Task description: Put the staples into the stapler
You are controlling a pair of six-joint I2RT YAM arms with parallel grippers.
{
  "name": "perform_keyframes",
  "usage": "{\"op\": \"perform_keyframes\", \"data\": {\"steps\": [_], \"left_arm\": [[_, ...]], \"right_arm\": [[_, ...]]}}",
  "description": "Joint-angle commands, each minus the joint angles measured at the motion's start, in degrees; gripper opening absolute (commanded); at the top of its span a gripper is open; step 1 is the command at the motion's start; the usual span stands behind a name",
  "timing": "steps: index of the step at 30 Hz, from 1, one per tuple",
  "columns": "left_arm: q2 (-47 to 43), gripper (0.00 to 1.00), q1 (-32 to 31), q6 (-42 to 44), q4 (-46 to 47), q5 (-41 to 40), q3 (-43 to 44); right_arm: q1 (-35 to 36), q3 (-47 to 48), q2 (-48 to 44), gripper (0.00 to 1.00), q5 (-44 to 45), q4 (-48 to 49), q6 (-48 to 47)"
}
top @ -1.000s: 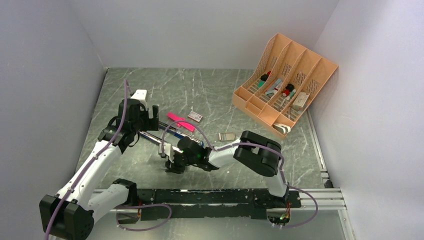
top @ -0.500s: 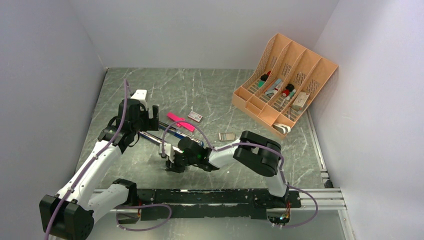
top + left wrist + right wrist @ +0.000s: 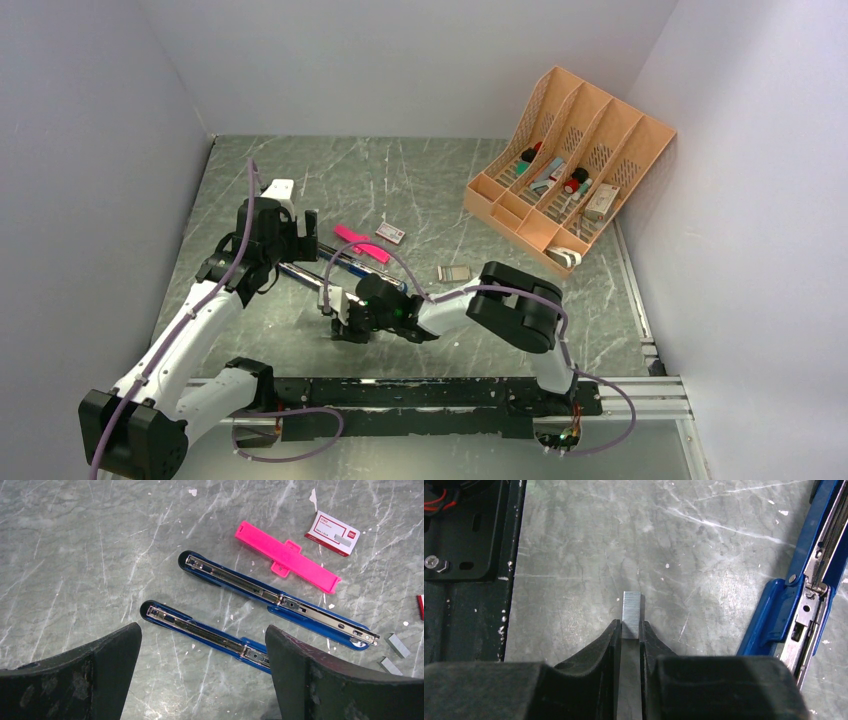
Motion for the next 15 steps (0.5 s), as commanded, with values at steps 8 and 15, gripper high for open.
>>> {"op": "perform_keyframes", "data": {"steps": [8,15], "left_arm": [[-0.5,0.98,0.0,0.2,1.0,1.2,0.0],[-0.6,0.98,-0.1,0.2,1.0,1.1,0.0]], "right_arm": [[-1.5,-6.2,-13.9,0.0,2.5,2.6,6.1],[-4.0,-6.0,-16.5,0.0,16.4,-3.6,11.1]]}}
